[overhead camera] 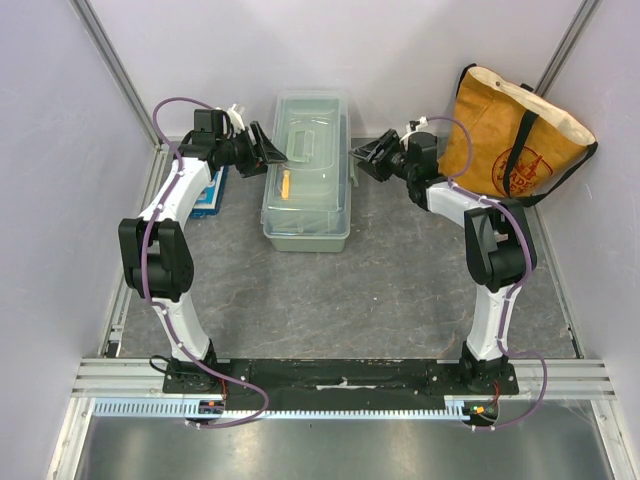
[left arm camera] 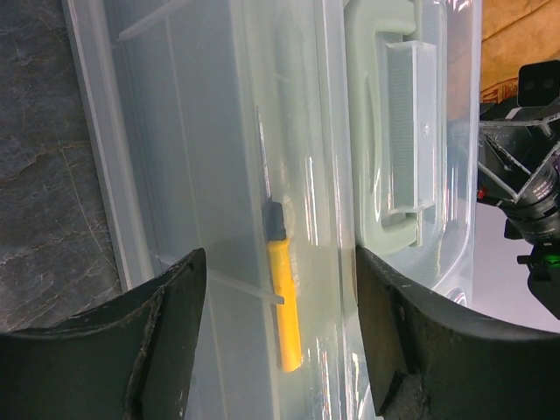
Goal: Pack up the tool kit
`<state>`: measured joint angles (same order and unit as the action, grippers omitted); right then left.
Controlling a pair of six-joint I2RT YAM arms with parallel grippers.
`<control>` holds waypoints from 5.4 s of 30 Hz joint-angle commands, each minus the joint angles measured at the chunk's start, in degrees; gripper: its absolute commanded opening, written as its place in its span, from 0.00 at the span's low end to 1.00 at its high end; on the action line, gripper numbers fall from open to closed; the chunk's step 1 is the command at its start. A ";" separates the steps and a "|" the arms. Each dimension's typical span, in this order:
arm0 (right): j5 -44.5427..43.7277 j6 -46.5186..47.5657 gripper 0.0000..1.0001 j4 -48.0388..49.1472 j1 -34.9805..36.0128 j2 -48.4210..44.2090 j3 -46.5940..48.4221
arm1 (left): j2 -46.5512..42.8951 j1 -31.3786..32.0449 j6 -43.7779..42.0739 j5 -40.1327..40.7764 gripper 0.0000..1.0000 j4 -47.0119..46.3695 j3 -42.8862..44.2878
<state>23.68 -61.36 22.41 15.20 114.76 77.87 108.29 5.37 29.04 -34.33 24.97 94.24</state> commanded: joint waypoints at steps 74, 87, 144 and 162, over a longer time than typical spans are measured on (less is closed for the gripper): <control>11.92 -1.34 0.97 27.29 -0.88 1.61 -6.60 | 5.00 2.81 -0.91 2.33 0.70 2.45 -0.46; 9.19 3.43 0.85 10.21 2.81 3.54 0.26 | 5.53 2.72 -1.09 2.16 0.69 2.01 -0.98; 17.36 -31.65 0.98 66.12 5.54 13.58 -2.27 | 7.90 4.30 -1.70 0.05 0.68 1.48 -0.98; 13.50 -3.07 0.82 12.33 7.30 -0.15 0.09 | 8.52 5.88 -1.88 0.05 0.67 1.48 -0.81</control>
<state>26.26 -70.85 38.44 14.68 119.55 72.36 110.26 5.89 28.62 -33.47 22.46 95.64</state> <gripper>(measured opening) 0.833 0.688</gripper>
